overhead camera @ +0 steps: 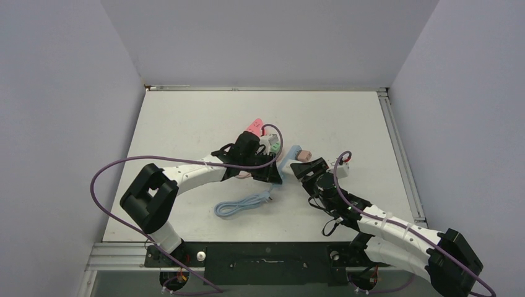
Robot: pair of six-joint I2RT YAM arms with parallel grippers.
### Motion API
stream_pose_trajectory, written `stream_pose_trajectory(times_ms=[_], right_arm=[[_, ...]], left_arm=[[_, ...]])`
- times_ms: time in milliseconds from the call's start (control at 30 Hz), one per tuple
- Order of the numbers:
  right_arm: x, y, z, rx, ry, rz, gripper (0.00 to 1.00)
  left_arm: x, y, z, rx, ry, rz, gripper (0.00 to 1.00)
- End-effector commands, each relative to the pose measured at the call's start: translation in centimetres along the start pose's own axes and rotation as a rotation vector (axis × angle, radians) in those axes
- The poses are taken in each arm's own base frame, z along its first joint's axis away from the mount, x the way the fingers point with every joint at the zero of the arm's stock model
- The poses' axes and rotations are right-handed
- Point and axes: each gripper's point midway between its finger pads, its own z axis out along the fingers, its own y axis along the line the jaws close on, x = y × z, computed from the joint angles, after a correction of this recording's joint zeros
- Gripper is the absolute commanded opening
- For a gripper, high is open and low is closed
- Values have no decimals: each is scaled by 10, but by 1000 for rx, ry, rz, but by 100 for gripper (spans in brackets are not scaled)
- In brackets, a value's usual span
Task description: Pull the plug off the socket
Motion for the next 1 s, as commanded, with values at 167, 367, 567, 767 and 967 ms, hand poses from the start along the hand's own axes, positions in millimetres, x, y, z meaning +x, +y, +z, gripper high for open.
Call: stream_pose_trajectory(times_ms=[167, 367, 567, 767, 967], right_arm=[[-10, 46, 3, -67, -10, 9, 24], [-12, 63, 5, -89, -11, -6, 23], [-6, 55, 8, -83, 1, 0, 21], [-5, 38, 9, -51, -7, 3, 16], [2, 16, 14, -15, 6, 14, 13]], left_arm=[[-53, -10, -26, -158, -136, 262, 0], [-51, -9, -26, -174, -125, 284, 0], [-47, -22, -22, -91, -114, 250, 0], [-55, -29, -30, 24, -131, 165, 0], [-68, -34, -44, 160, -165, 71, 0]])
